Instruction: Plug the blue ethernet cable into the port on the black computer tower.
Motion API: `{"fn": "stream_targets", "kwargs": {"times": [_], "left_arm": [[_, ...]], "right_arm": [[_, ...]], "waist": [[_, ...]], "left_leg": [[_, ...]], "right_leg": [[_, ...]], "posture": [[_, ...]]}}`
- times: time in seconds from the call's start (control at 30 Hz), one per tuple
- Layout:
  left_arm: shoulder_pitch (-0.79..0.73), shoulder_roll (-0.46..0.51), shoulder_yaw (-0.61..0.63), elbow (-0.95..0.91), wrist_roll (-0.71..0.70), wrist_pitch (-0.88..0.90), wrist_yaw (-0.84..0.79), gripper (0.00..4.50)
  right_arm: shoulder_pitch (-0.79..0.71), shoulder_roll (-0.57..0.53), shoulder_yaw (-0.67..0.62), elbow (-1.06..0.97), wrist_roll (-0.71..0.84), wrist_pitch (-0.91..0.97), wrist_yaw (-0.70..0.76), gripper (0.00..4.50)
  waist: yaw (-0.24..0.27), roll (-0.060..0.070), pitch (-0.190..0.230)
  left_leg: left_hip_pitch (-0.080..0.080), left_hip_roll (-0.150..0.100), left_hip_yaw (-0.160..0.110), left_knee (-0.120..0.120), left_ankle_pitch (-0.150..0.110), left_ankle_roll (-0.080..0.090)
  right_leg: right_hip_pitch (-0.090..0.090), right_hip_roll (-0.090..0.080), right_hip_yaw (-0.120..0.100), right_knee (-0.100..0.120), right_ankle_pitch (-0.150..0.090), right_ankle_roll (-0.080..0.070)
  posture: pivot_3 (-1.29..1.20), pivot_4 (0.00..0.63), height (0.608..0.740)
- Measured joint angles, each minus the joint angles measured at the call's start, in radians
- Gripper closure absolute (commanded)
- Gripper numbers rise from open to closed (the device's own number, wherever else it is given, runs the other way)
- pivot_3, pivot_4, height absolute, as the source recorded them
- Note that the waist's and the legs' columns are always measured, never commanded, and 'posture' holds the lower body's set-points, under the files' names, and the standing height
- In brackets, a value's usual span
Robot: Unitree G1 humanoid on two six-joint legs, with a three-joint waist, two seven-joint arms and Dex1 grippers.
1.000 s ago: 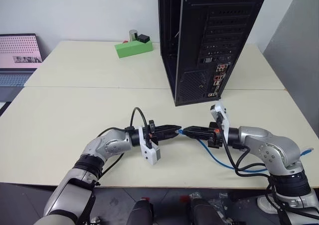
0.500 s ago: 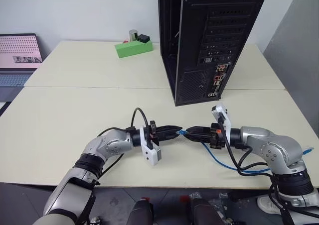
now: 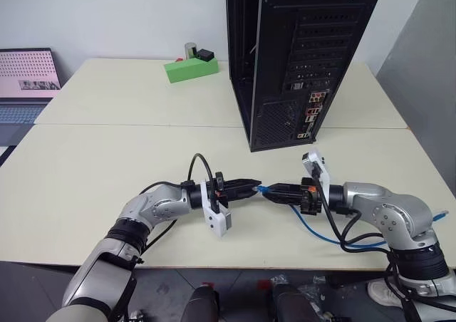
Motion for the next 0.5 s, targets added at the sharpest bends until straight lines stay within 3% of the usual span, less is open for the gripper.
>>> {"fn": "stream_targets", "kwargs": {"times": [0.3,0.37,0.5], "left_arm": [[0.0,0.0,-0.006,0.0,-0.001,0.003,0.0,4.23],[0.0,0.002,-0.021,0.003,-0.031,0.012,-0.021,3.49],[0.004,0.003,-0.067,0.016,-0.128,0.042,-0.101,2.9]], "right_arm": [[0.0,0.0,-0.001,0.002,0.0,0.005,-0.001,4.5],[0.0,-0.001,-0.001,0.003,0.0,0.01,-0.001,4.5],[0.0,-0.005,-0.001,0.004,0.001,0.023,0.002,4.5]], "waist": [[0.0,0.0,0.0],[0.0,0.0,0.0],[0.0,0.0,0.0]], "left_leg": [[0.0,0.0,0.0,0.0,0.0,0.0],[0.0,0.0,0.0,0.0,0.0,0.0],[0.0,0.0,0.0,0.0,0.0,0.0]], "right_leg": [[0.0,0.0,0.0,0.0,0.0,0.0],[0.0,0.0,0.0,0.0,0.0,0.0],[0.0,0.0,0.0,0.0,0.0,0.0]], "posture": [[0.0,0.15,0.74],[0.0,0.15,0.74],[0.0,0.15,0.74]]}}
